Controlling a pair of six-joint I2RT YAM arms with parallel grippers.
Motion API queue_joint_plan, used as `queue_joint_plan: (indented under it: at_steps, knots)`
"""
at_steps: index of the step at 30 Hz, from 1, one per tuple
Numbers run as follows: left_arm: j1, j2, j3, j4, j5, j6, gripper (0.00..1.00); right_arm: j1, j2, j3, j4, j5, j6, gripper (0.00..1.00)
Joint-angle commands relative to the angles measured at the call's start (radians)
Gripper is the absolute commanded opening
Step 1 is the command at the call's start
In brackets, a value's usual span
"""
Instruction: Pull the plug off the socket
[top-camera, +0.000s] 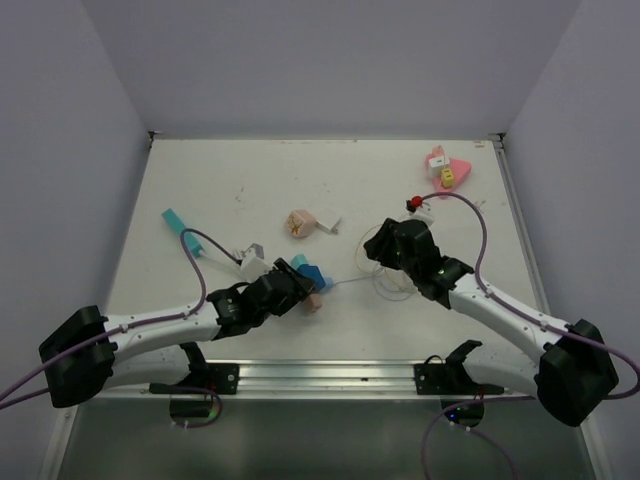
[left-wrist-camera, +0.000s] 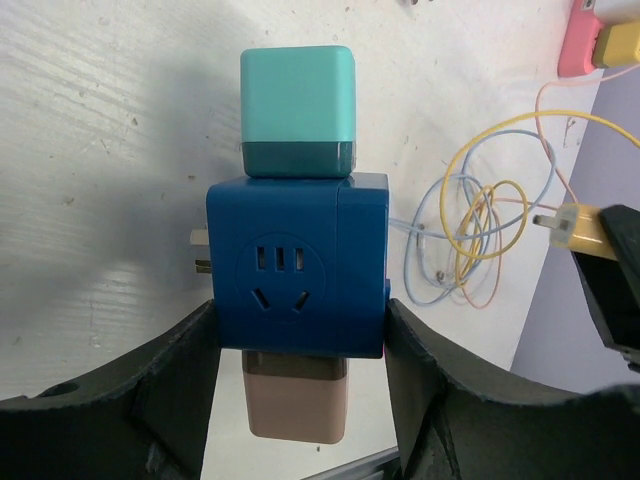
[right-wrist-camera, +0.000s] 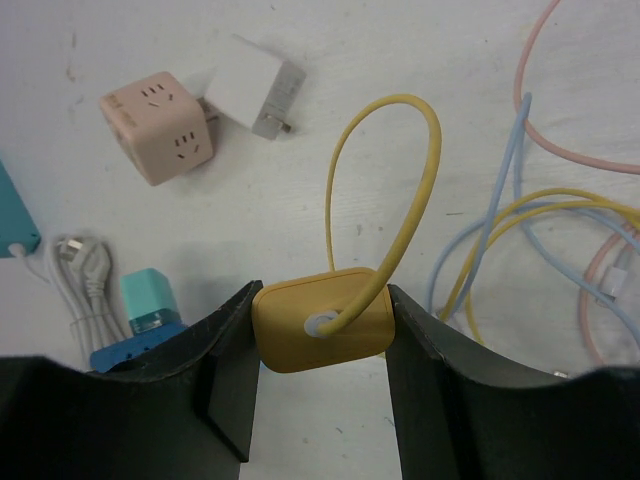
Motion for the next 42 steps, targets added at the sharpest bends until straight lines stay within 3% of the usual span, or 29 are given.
queue_joint_plan:
  at_steps: [1,6,10,11,14,16,23,28,42]
  knots:
    - [-0.001,-0.020,-0.007,-0.125,-0.073,0.110,0.00,-0.052,0.065,0.068,-0.050,-0.128,-0.104,0.00]
    - [-0.001,-0.071,-0.012,-0.098,-0.090,0.166,0.00,-0.066,0.232,0.120,-0.068,-0.223,-0.160,0.02]
    - [-0.001,-0.100,-0.015,-0.087,-0.093,0.186,0.00,-0.064,0.266,0.143,-0.057,-0.231,-0.172,0.37]
    - [-0.001,-0.112,-0.016,-0.085,-0.093,0.189,0.00,-0.064,0.264,0.150,-0.061,-0.225,-0.181,0.55]
    - [-0.001,-0.135,-0.018,-0.076,-0.096,0.196,0.00,-0.064,0.212,0.164,-0.082,-0.231,-0.207,0.81]
    - [-0.001,-0.141,-0.018,-0.064,-0.096,0.204,0.00,-0.064,0.147,0.158,-0.094,-0.233,-0.221,0.89]
    - [-0.001,-0.138,0.002,-0.036,-0.097,0.213,0.00,-0.038,-0.056,0.072,-0.059,-0.354,-0.189,0.89]
    - [-0.001,-0.128,0.022,-0.005,-0.107,0.232,0.00,0.089,-0.136,-0.016,0.030,-0.351,-0.085,0.88]
    - [-0.001,-0.135,0.048,-0.001,-0.094,0.244,0.00,0.342,0.052,-0.041,0.231,-0.299,0.008,0.81]
